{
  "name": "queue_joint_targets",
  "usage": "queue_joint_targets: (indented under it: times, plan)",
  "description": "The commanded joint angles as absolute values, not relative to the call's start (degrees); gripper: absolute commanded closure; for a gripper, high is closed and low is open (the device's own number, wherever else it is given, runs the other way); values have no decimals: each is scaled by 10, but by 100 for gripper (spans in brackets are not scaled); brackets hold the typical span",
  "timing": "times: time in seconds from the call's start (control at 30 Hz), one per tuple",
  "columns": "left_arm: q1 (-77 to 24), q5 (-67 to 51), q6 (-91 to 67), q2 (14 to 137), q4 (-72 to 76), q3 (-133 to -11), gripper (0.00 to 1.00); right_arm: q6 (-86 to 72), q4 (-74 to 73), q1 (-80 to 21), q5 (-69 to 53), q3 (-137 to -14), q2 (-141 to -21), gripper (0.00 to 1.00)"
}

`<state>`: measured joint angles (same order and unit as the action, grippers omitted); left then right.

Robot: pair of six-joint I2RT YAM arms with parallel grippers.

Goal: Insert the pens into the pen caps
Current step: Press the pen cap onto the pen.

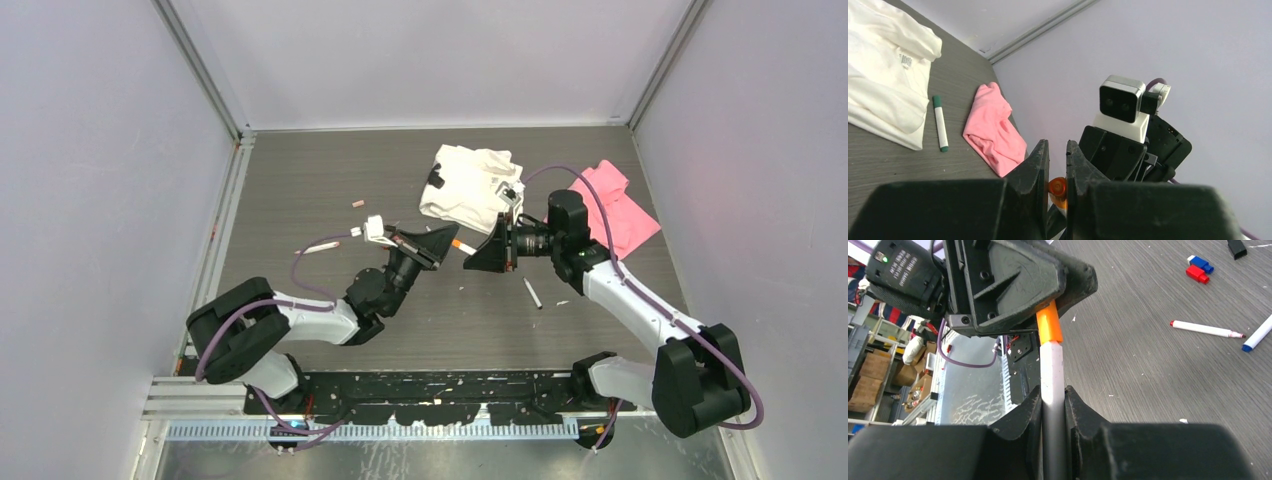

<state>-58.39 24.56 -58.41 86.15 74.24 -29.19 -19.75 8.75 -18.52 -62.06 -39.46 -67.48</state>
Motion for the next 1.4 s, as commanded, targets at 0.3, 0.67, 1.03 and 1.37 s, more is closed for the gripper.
queue_joint_targets:
  times: [0.3,0.67,1.03,1.37]
  plan:
    - [-664,141,-630,897,743,-261,99,-191,214,-173,-519,-483,-671,99]
    - [-681,157,-717,886,702,-288,99,32,15,-203,-428,-541,-665,99]
    - [-681,8,-636,921,772,-327,99,-248,213,-191,-572,-549,-717,99]
    - [-681,21,-754,956,769,-354,99,-8,21,-230,-499,-584,-678,99]
